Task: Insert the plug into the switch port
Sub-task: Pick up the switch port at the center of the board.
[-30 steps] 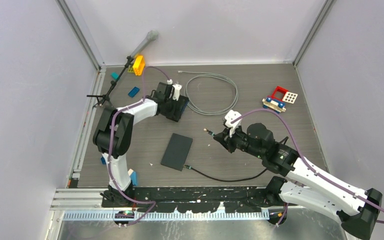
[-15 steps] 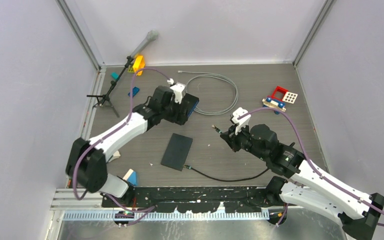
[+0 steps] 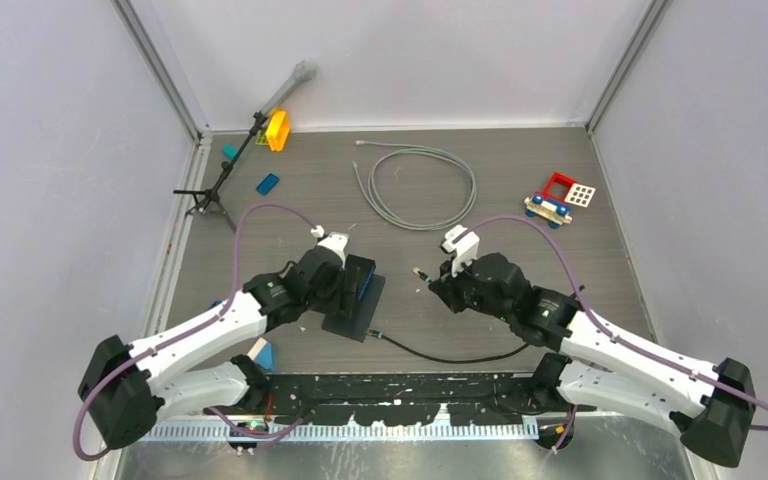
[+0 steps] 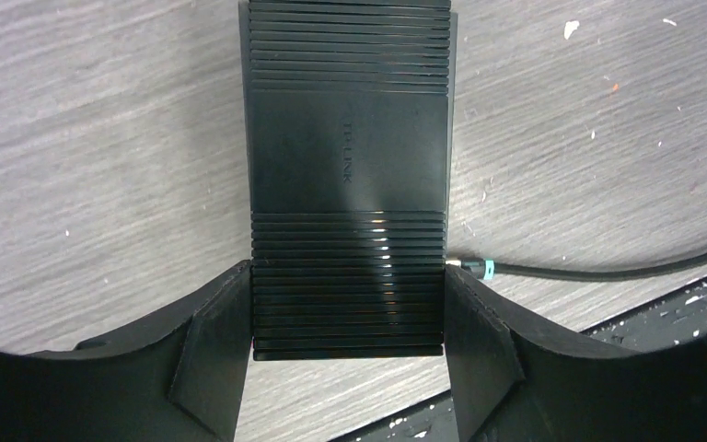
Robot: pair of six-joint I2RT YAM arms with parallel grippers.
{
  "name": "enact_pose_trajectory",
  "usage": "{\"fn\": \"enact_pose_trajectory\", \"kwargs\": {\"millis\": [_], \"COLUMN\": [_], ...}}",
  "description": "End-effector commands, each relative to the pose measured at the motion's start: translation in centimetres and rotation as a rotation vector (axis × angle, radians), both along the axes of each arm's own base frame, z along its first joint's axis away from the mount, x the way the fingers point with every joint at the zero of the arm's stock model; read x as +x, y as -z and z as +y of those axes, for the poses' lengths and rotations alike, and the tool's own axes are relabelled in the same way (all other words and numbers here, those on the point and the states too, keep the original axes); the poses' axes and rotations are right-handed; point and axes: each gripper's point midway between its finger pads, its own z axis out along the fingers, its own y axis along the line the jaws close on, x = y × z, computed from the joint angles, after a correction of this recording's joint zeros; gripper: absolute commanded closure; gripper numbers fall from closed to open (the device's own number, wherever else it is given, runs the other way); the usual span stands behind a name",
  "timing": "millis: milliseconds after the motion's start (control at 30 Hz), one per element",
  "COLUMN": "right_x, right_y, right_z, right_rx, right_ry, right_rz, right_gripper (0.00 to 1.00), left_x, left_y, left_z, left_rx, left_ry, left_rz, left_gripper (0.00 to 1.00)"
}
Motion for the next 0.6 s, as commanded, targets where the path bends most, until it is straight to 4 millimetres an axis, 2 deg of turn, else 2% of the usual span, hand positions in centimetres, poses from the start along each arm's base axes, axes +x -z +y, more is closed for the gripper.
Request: {"fn": "enact_pose_trajectory", "kwargs": {"millis": [0,233,433,567], "right_x": [-0.1,-1.4,0.5,0.5], "right_y": [0.1,1.8,3.6,4.9], "right_z": [2.0,6.3,6.1,6.7], "right_rx": [0.013,0.08,0.027,0.034], "right_ry": [-0.018,-0.074,0.051,0.053], "right_rz": [-0.028,-0.158,-0.173,-0.16], "right_gripper": [1.0,0.99,0.99,0.99], "left_x": [0.0,-1.5,-2.6,-3.5], "left_y": [-1.2,1.1,2.7,3.2], "left_z": [0.5,-0.3,-1.1,-1.0], "left_rx": [-0.074,-0.112,-0.113,-0.098], "left_ry": [-0.109,-0.073,-0.007,0.042], "left_rz": [-0.057,-0.033,-0.017,-0.016], "left_gripper": [1.0,1.0,1.0,1.0]}}
